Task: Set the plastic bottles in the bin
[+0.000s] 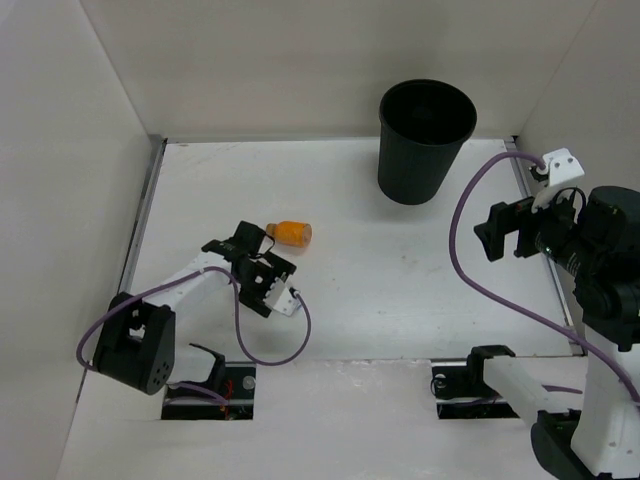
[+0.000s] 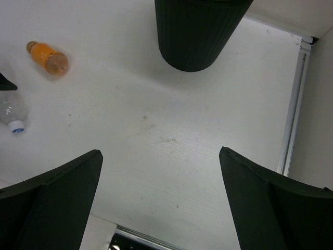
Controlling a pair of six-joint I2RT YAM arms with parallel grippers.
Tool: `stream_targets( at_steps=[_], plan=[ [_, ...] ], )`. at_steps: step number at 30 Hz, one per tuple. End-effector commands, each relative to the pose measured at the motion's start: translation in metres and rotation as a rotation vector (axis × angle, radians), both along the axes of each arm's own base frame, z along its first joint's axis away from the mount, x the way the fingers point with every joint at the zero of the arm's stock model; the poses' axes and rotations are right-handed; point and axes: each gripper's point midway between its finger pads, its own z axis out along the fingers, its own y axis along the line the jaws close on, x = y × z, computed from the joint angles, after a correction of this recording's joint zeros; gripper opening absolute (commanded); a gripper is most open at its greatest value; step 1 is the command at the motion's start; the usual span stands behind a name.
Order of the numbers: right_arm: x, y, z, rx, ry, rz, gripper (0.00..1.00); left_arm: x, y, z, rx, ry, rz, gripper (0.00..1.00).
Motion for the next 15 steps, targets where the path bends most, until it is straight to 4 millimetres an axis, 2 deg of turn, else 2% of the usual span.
stream_targets(
  at_steps=[1, 3, 7, 9, 10, 12, 15],
  plan=[
    [0.006, 0.004, 0.018, 0.040, -0.049, 0.006, 1.00, -0.011, 0.000, -0.016, 0.044, 0.034, -0.035, 0.82],
    [0.011, 0.006, 0.020, 0.052, -0.051, 0.010, 1.00, -0.013, 0.002, -0.023, 0.071, 0.054, -0.023, 0.75],
    [0.019, 0.010, 0.025, 0.076, -0.054, 0.020, 1.00, -0.014, -0.001, -0.029, 0.080, 0.065, 0.004, 0.45],
    [0.024, 0.011, 0.025, 0.079, -0.048, 0.020, 1.00, -0.010, -0.009, -0.018, 0.047, 0.056, 0.034, 0.30],
    [0.026, 0.011, 0.023, 0.079, -0.043, 0.020, 1.00, -0.007, -0.017, -0.007, 0.012, 0.055, 0.063, 0.24],
    [0.030, 0.013, 0.017, 0.080, -0.029, 0.027, 1.00, 0.003, -0.038, 0.029, -0.102, 0.062, 0.162, 0.18],
    [0.041, 0.019, -0.003, 0.104, 0.011, 0.046, 1.00, 0.020, -0.069, 0.102, -0.331, 0.120, 0.384, 0.15]
  ],
)
